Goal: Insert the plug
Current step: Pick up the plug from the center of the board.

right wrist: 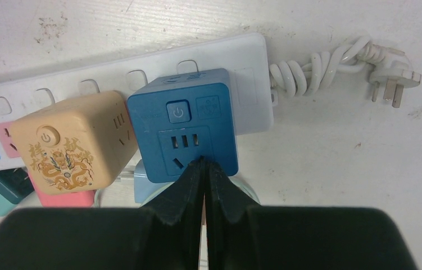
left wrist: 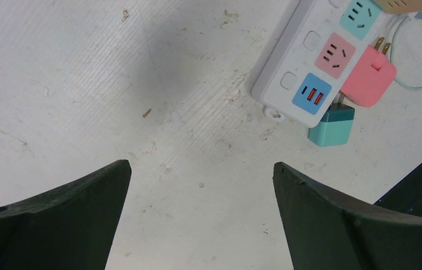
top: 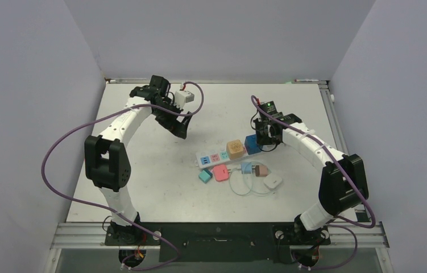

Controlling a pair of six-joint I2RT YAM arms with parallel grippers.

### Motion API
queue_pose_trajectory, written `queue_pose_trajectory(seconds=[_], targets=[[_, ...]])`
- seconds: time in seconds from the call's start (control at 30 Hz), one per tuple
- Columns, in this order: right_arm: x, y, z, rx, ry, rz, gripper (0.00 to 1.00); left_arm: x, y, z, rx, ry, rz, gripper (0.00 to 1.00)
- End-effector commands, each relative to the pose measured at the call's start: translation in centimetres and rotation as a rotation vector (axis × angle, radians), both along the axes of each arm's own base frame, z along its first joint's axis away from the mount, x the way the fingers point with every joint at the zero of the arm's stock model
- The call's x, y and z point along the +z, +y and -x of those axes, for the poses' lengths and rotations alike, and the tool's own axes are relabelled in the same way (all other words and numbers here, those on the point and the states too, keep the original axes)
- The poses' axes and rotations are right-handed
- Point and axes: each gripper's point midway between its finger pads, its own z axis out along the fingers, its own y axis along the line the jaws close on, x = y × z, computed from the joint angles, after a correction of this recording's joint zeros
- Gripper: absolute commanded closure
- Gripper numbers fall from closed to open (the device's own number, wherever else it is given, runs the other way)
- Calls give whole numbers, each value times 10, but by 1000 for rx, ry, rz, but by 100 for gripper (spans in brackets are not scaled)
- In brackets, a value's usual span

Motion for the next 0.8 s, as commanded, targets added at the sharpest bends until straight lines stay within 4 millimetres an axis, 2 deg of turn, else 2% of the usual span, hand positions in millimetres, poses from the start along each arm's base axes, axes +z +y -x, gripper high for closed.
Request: queue_pose_trajectory(seconds=[0.0,0.13,0.23,0.43,0.53,0.67,0.77], targets=[[-30,-19,16,-22,97,93,95,12,-2,-12,-14,-51,5,4],[-34,-18,18,-17,112,100,95,11,-2,-9,-17,-52,5,4],[-28,-17,16,-26,96,98,95,11,0,-7,-18,-51,0,4],[20,-15,-6,-96,-65,73,81,21,10,-13,32,-94,-26,4],[47,-7,-16,-95,-142,49,73,31,10,-15,48,-117,-15,4],[77,3,-21,-82,-209,25,58,43,14,-18,75,-143,-11,4],[97,12,-14,-75,-280,0,42,49,22,-18,113,-108,44,4]])
